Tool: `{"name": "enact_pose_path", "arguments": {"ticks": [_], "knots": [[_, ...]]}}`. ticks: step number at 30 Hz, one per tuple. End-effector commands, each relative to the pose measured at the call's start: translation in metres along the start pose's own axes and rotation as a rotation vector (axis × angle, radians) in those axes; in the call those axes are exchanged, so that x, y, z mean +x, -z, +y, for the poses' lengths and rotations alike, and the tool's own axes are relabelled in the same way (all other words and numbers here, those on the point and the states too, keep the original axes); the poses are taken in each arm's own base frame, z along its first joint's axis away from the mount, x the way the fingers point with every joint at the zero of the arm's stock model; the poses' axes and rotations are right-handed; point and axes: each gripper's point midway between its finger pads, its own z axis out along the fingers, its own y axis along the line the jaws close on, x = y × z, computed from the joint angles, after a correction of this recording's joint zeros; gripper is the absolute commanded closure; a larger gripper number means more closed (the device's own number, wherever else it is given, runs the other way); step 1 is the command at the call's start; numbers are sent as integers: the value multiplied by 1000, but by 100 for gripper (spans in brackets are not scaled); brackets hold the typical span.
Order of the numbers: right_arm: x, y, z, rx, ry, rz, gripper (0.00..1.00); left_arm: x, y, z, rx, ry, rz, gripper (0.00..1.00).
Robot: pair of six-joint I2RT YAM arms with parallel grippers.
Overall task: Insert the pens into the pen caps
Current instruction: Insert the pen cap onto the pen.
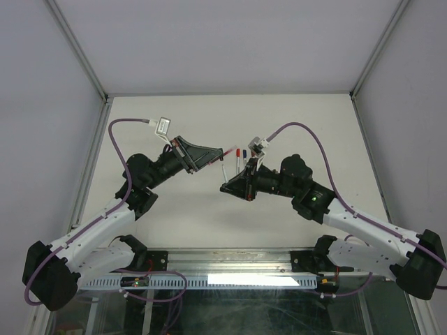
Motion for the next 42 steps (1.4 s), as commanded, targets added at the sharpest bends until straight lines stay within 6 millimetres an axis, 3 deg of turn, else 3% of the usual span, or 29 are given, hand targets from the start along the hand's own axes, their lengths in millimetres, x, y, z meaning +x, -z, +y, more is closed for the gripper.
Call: {"name": "enact_pose_path", "arguments": {"ticks": [1,26,35,42], "knots": [[-40,4,24,-54,65,-117,100,-6,0,-15,62,-20,-15,100],[-48,5,24,-35,65,-139,100,2,-2,-12,64,-12,16,100],[-42,4,25,-51,65,-117,100,-2,-1,-13,61,-10,-2,100],[-26,3,19,-44,45,-70,100,-6,0,-16,63,-13,-25,100]]}}
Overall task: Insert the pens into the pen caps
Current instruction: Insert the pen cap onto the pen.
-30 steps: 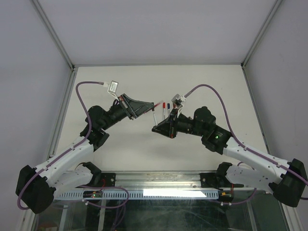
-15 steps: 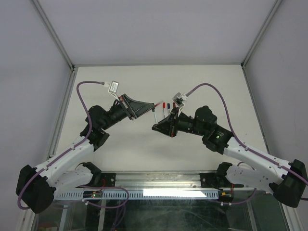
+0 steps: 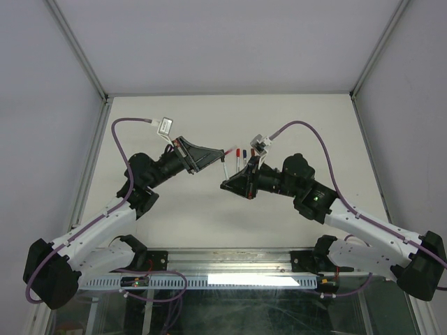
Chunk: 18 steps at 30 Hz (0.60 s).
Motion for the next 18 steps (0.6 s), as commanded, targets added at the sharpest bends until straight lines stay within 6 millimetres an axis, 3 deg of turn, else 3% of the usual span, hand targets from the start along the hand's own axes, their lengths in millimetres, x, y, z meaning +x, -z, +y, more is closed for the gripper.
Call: {"name": "enact_pose_path", "arguments": {"ticks": [1,18], "knots": [[-12,0,15,-54,31,-28,100,-11,2,-18,59,-21,-49,100],[-5,0,9,-38,33,-10,100,-14,1,-19,59,-14,-62,100]]}}
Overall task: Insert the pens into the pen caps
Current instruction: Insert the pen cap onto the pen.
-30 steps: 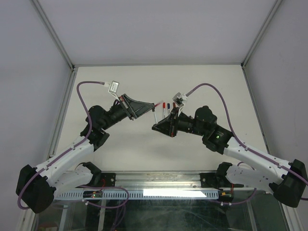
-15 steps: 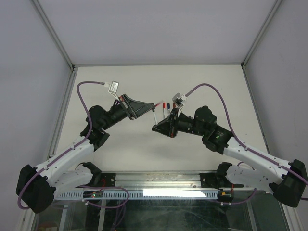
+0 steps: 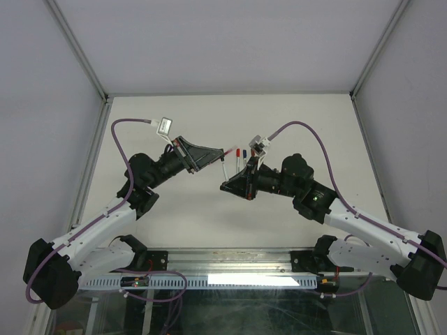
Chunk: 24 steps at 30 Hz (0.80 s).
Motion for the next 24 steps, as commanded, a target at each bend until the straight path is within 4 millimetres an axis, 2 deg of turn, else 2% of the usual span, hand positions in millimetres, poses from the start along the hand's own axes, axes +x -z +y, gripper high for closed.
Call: {"name": "enact_pose_path", "arguments": {"ticks": [1,12,24], "knots": [[-10,0,9,-30,38,-30,100,-12,1,-22,69,-31,-47,100],[-12,1,2,10,34,-39,100,-10,1,-21,75,-26,-38,100],[-27,0,6,13,46,-78,100,-5,-1,-16,68,-24,-16,100]]}}
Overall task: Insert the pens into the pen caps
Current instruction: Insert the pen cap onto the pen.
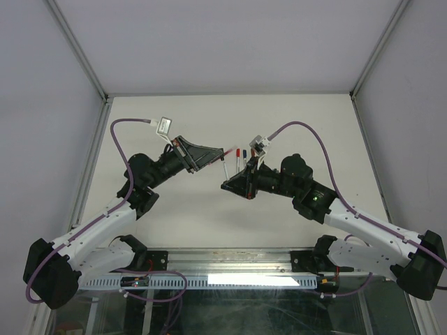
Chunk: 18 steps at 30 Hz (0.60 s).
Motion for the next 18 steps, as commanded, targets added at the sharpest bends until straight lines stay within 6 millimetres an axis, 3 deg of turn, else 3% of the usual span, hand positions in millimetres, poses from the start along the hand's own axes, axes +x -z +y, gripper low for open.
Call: {"name": "enact_pose_path", "arguments": {"ticks": [1,18], "knots": [[-30,0,16,-34,48,-83,100,-3,0,-12,54,-19,-8,100],[-41,-3,19,-39,64,-108,100,3,0,-7,47,-12,1,100]]}}
